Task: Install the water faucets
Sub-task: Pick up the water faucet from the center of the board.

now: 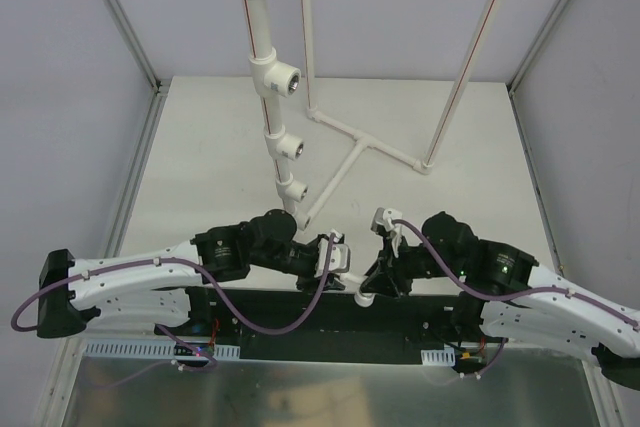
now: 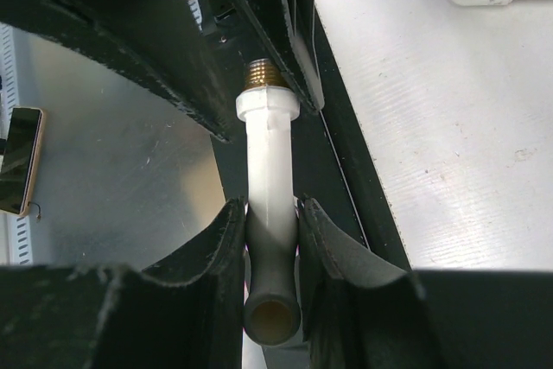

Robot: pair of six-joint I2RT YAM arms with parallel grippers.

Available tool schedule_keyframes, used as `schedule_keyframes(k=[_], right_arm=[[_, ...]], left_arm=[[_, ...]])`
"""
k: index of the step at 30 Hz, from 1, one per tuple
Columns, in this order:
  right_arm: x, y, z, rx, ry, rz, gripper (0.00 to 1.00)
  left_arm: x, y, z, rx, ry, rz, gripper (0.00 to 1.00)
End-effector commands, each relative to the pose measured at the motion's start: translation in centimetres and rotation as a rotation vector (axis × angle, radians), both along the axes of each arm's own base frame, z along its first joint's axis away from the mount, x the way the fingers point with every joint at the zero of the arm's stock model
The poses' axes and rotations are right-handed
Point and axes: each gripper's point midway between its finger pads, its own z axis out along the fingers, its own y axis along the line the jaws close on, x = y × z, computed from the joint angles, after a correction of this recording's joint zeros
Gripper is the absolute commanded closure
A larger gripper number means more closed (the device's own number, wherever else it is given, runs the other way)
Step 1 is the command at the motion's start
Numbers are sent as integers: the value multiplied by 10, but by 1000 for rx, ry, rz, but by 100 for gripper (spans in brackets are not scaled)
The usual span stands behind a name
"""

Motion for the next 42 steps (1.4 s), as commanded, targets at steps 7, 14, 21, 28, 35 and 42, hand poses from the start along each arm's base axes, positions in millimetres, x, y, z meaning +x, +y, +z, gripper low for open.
schedule_keyframes(k=[7,14,21,28,35,42], right_arm=[[1,7,29,108,-48,7,95],[17,13,47,263,-88,-101,41],[31,17,63,358,-115,-178,22],[31,28,58,347,-85,-159,71],[29,39,68,391,-92,-127,35],[28,46,68,407,-53,-122,27]], left_arm=[[4,-11,23,-49,4,2,100],[8,-3,16,-55,9,54,100],[25,8,24,-140,-19,184,100],[27,21,31,-220,-30,229,100],[29,32,36,-246,-40,258,100],[29,39,50,-293,-68,263,100]])
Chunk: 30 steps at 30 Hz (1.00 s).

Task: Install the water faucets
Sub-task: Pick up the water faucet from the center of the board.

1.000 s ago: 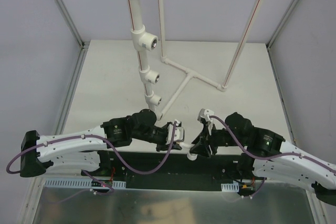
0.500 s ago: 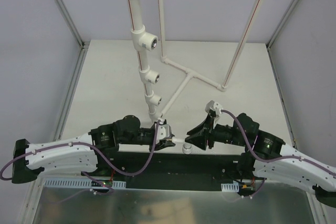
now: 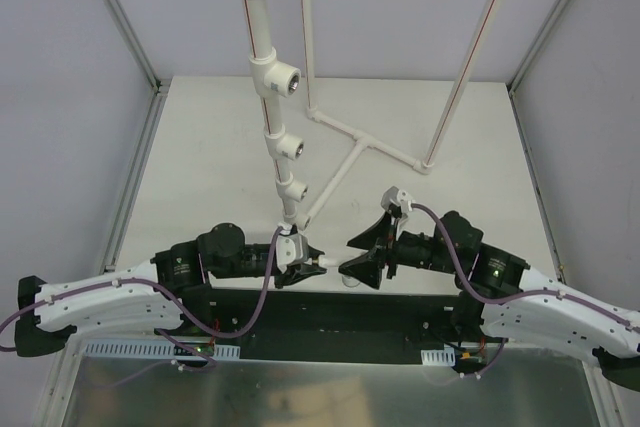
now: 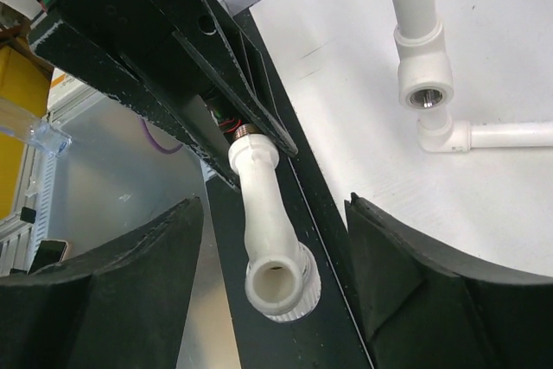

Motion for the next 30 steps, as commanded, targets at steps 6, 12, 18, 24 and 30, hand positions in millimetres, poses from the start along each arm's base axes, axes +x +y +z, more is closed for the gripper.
schedule_keyframes(k=[6,12,18,24,30], right_arm=[[2,12,26,130,9,-5,29],[23,5,38,211,59,-155,29],[48,-1,39,216,137,-324,18],[100,-36,42,327,276,-727,11],[98,-36,26,217,184,-690,1]], left_arm=[[8,5,35,-112,-57,44,100],[14,10,25,-83,-30,94,100],[18,14,12,-60,-2,136,100],[17,15,0,-44,43,151,100],[18,12,0,-53,50,152,100]])
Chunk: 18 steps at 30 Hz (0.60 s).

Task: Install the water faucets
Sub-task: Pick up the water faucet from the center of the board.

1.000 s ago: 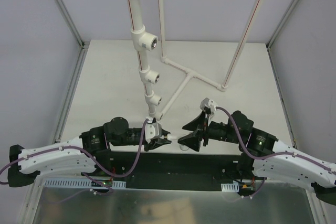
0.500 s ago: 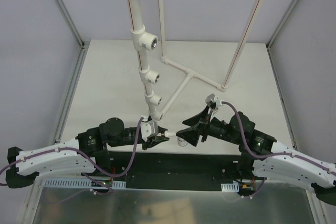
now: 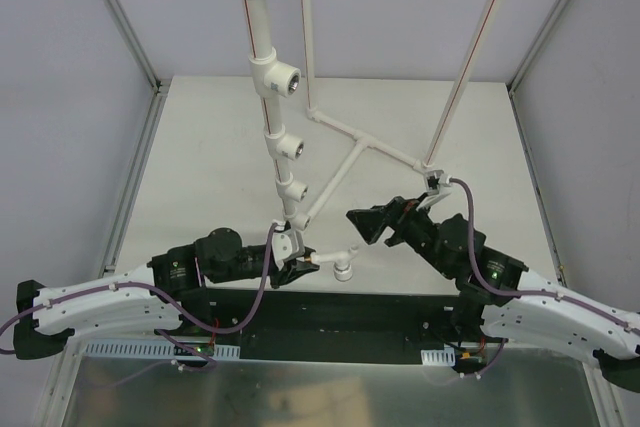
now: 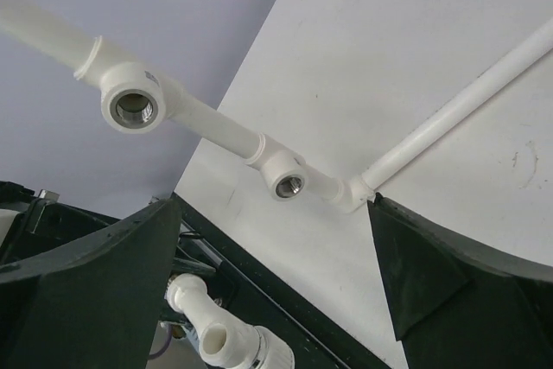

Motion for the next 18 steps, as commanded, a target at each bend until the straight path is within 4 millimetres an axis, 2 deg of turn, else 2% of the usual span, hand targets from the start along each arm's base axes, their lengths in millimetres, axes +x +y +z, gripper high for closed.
schedule_keyframes(k=[1,5,10,15,16,18], right_arm=[[12,-6,8,-42,-31,-44,1],[11,9,0,-76,-35,24,1],[11,11,1,-117,-75,48,1],[-9,8,17,-114,-135,155,1],[-15,6,11,-141,-128,186,1],[-23,5,14,-143,-137,225,4]], left_arm=[[7,-5,17,-77,1,37,100],[7,-9,17,-75,10,30,100],[6,-10,16,-70,17,28,100],[7,-9,16,-69,19,37,100],[7,-9,16,-69,18,35,100],[7,-10,16,-67,18,36,100]])
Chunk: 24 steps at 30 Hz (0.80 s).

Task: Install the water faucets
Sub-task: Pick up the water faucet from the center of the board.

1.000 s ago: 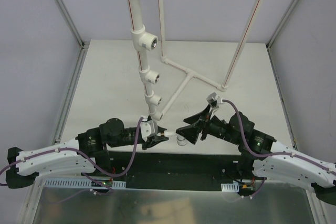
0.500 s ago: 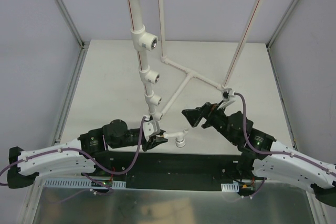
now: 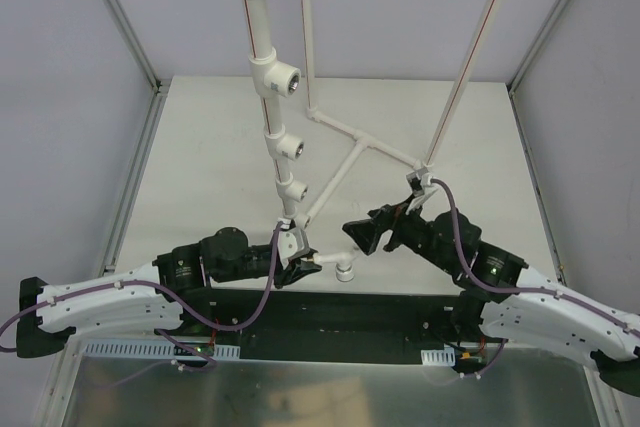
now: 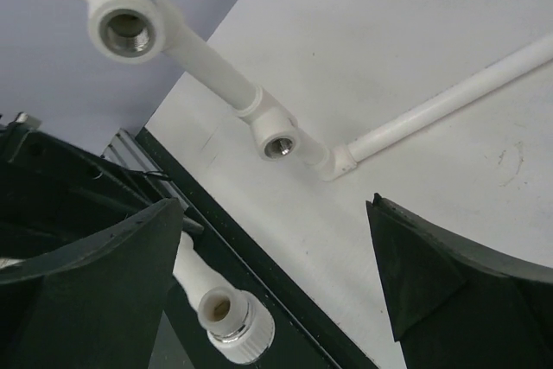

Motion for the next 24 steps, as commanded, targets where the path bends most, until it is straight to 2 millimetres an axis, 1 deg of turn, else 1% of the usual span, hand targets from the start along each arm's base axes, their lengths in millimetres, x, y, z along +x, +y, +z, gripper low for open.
schedule_keyframes(k=[1,4,5,7,11,12,18,24], right_arm=[[-22,1,33,22,-80,143,4],[-34,3,27,1,-96,220,4],[-42,5,25,4,-101,271,4],[-48,6,23,18,-123,308,4],[-60,6,23,48,-159,372,5],[-63,7,29,72,-179,392,6],[-78,14,25,75,-160,484,14],[-92,22,33,127,-144,570,19]], left_arm=[[6,-5,23,-81,-13,27,100],[5,-7,29,-94,-14,19,100],[4,-8,31,-98,-16,13,100],[2,-10,37,-109,-17,-2,100],[-7,-14,49,-140,-8,-58,100],[-9,-15,52,-148,-6,-68,100],[-21,-18,72,-209,-17,-140,100],[-25,-22,78,-214,-15,-169,100]])
